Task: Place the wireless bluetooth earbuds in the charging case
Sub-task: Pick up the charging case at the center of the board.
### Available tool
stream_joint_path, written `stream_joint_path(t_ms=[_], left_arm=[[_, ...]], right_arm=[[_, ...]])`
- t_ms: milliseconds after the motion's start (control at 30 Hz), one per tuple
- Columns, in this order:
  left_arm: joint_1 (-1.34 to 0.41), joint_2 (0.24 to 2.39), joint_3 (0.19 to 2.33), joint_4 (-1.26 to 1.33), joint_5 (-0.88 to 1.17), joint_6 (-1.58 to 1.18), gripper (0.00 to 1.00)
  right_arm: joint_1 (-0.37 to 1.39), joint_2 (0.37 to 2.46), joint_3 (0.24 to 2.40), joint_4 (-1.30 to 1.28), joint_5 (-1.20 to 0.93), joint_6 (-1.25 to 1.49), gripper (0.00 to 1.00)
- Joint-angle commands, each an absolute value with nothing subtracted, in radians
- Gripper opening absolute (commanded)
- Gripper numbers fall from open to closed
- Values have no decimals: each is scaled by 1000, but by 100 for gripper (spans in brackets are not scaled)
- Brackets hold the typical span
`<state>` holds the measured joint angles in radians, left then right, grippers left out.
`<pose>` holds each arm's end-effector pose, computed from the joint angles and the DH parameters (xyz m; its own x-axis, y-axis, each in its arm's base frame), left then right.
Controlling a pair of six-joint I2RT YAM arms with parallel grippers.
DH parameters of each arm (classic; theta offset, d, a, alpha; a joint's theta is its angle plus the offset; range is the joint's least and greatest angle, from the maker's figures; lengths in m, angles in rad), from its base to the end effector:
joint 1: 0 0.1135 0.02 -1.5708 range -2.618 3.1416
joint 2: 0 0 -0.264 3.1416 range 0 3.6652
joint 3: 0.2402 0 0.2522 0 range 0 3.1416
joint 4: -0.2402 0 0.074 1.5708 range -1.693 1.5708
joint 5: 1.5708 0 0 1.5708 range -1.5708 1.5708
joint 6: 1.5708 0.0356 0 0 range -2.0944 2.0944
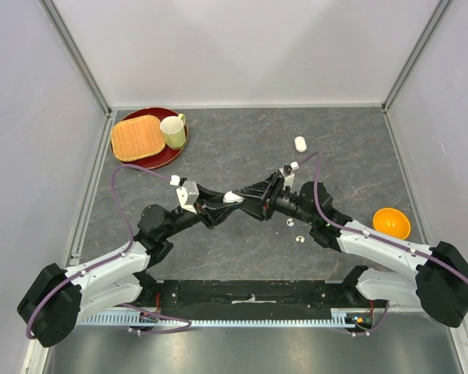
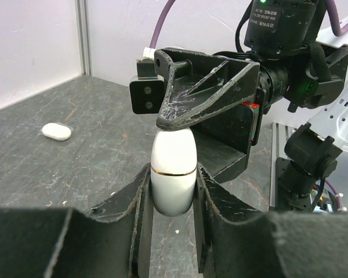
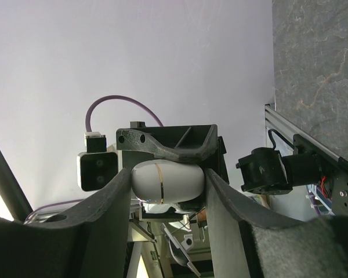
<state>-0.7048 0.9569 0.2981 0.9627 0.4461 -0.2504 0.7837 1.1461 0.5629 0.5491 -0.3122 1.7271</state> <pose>0.1421 -0.1410 0.2585 -0.0017 -0.2920 -0.9564 0.9266 0.3593 -0.1113 0.1740 0.1888 0.2656 -0.8746 0.4556 0.1659 0.1623 -0.0474 0.9856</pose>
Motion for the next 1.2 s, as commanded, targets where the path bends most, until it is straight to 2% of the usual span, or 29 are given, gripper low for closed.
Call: stream_joint_path(t_ms=[0, 100, 400, 500, 533, 567, 633, 667, 800, 900, 1000, 1167], left_arm=[[-704, 959, 311, 1048, 434, -279, 29], [-706, 959, 313, 1048, 434, -282, 34], [-706, 960, 314, 1046, 439, -278, 37], [-706, 963, 316, 1046, 443, -279, 31], [-706, 965, 316, 1048, 445, -279, 24], [-704, 969, 318, 1049, 454, -281, 12], [-704, 971, 318, 1049, 457, -282, 8], [-704, 969, 318, 1051, 457, -282, 2], [-706, 963, 318, 1051, 454, -275, 2], [-706, 963, 318, 1049, 459, -272, 2], [-704, 962, 316, 1049, 459, -272, 2], [-704, 956, 308, 1049, 456, -273, 2]], right_arm=[[782, 1112, 554, 532, -270, 1726, 4], [782, 1111, 551, 529, -268, 1726, 4], [784, 1091, 566, 472, -242, 1697, 4], [782, 1089, 565, 469, -242, 1694, 4], [784, 1091, 566, 468, -242, 1695, 4], [782, 1089, 571, 445, -242, 1684, 4], [782, 1089, 572, 442, -242, 1684, 4], [782, 1091, 574, 440, -244, 1683, 4], [784, 1092, 578, 426, -245, 1675, 5], [784, 1092, 578, 426, -245, 1677, 10], [782, 1094, 577, 428, -245, 1677, 28], [784, 1089, 577, 434, -247, 1672, 34]])
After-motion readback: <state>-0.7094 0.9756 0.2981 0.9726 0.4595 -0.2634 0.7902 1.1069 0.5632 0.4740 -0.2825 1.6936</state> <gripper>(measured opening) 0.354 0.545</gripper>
